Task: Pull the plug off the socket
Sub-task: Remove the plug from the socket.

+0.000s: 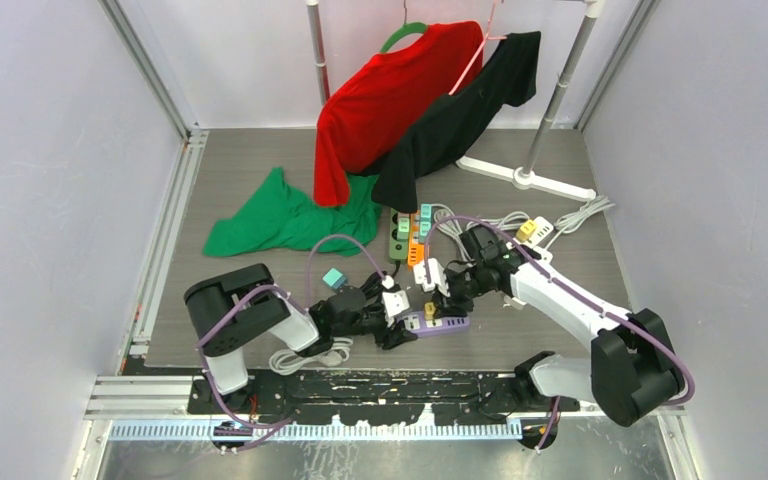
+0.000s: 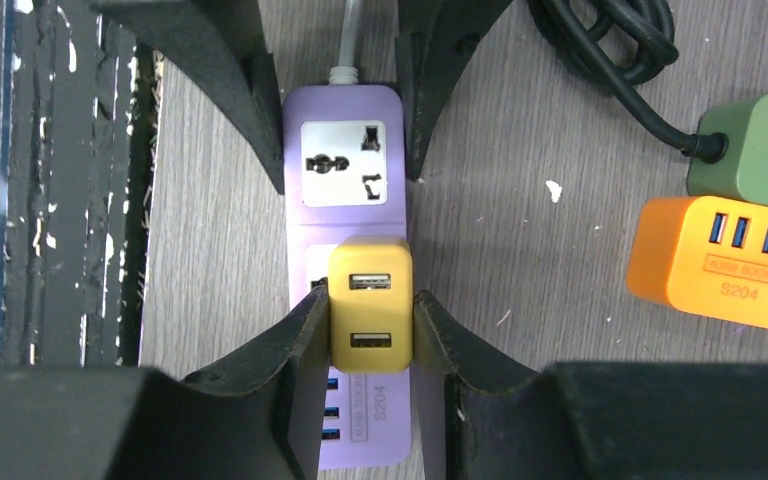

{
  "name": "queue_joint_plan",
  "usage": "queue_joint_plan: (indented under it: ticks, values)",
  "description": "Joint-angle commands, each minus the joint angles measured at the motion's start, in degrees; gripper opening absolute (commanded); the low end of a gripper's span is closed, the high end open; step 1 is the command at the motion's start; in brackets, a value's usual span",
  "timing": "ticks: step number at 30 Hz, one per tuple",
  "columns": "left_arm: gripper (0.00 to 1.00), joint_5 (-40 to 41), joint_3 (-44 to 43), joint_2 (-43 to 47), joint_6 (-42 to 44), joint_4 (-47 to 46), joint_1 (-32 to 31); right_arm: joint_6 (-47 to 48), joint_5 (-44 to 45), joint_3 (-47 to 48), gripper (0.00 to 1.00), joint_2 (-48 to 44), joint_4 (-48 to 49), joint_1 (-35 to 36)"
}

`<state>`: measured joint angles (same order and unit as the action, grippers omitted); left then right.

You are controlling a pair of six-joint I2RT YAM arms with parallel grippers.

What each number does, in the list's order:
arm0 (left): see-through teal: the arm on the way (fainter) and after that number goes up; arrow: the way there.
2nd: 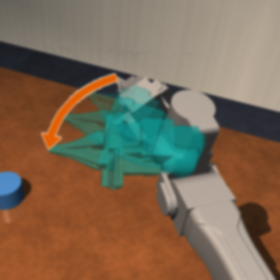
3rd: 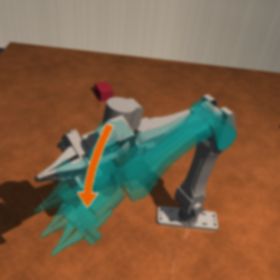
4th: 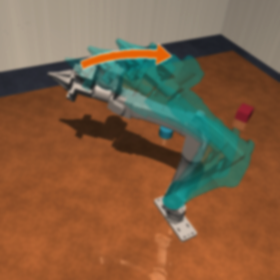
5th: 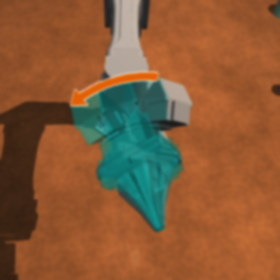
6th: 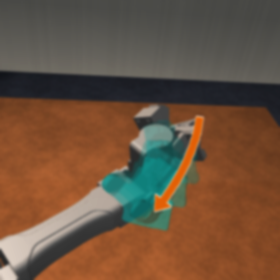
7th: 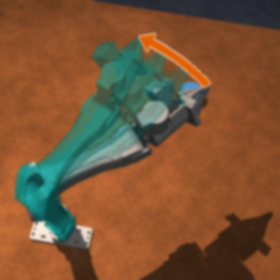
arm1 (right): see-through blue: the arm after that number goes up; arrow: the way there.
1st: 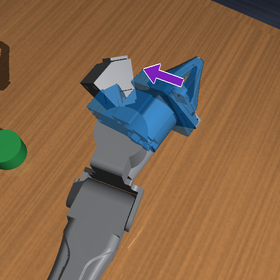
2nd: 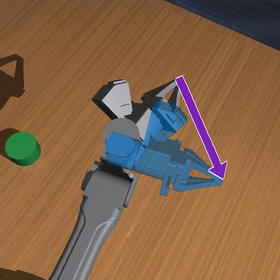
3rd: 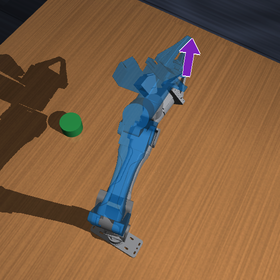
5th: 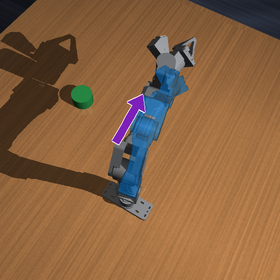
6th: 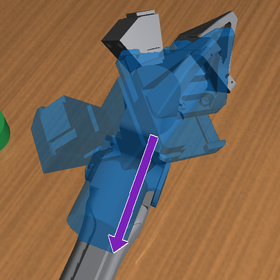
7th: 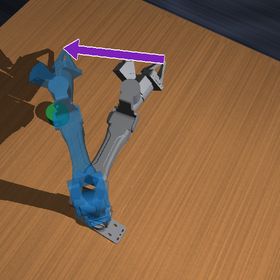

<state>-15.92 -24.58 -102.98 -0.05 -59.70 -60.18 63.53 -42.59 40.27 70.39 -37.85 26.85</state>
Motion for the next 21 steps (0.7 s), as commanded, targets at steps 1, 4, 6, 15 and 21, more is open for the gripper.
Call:
queue_joint_plan:
  ticks: [1, 4, 6, 15, 21]
  values:
    - [0.0, 0.82, -1.61, -1.08, -0.66, 0.68, 1.09, -13.92, 0.12, 2.84, 0.01, 1.27, 6.54, 1.54]
    - [0.0, 1.16, -1.41, -1.29, -0.52, 1.12, 1.12, -17.45, 4.38, 2.92, 0.01, 0.89, 9.91, 0.29]
    - [0.0, 1.32, -1.04, -1.37, -0.39, 1.16, 1.09, -15.94, 5.56, 2.41, 0.01, 0.29, 9.32, -2.01]
    - [0.0, 1.73, -0.29, -2.35, -0.31, 0.12, 1.56, 7.39, -4.38, 1.69, 0.01, -1.71, -9.66, -3.9]
    - [0.0, 1.43, -1.07, -3.16, -1.23, -0.29, 1.55, -4.79, -6.13, 3.41, 0.01, 0.65, -1.41, 0.49]
